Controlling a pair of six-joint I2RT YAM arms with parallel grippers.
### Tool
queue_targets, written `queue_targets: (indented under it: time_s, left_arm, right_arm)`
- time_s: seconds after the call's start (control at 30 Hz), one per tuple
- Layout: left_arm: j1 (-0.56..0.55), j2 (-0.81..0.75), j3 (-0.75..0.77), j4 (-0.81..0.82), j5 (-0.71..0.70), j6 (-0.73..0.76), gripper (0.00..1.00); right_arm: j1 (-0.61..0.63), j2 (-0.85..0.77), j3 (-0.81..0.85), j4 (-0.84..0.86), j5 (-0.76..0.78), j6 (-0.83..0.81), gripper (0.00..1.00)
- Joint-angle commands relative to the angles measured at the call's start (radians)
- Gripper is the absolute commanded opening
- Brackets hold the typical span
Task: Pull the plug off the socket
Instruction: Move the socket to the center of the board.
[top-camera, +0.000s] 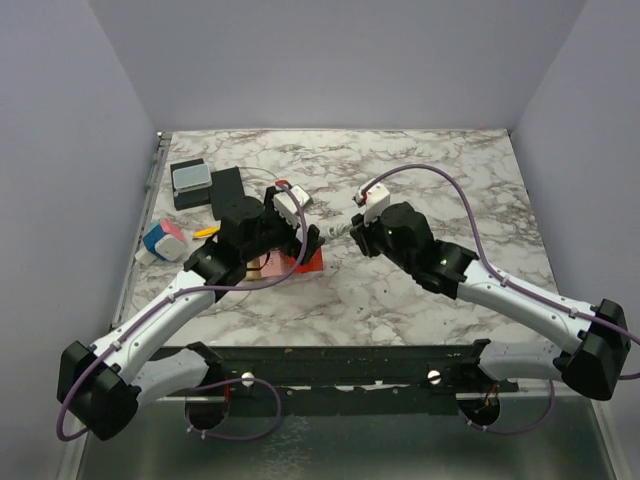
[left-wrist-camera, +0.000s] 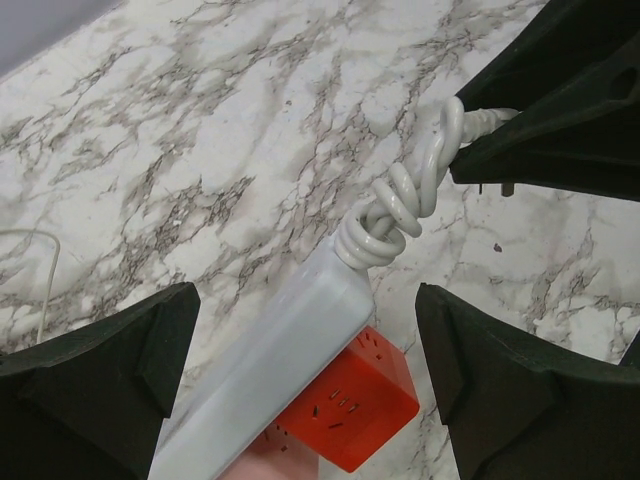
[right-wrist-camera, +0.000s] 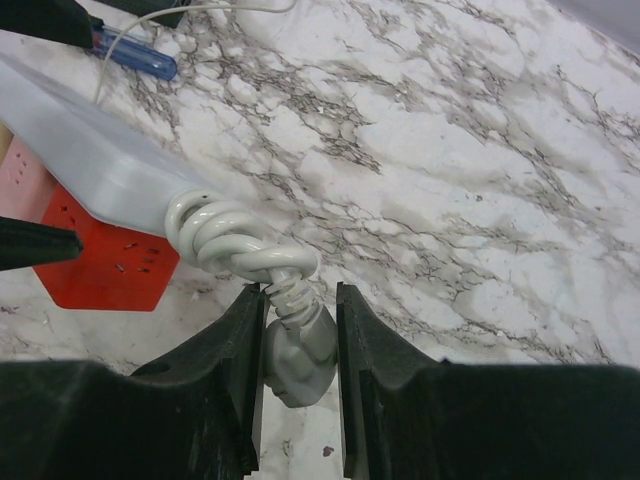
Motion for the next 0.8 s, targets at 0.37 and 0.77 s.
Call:
queue_targets:
  time_s: [0.37, 0.77]
  left_arm:
    - [-0.046, 0.018, 0.006, -0.063, -0.069, 0.221, 0.99]
    - [-0.045, 0.081, 0.034, -0.073, -0.033, 0.201, 0.99]
  right_arm:
    - [-0.01, -0.059, 0.081, -0.023, 0.009, 0.002, 0.0]
    - [-0.01, -0.067, 0.106, -0.043, -0.089, 0.003, 0.0]
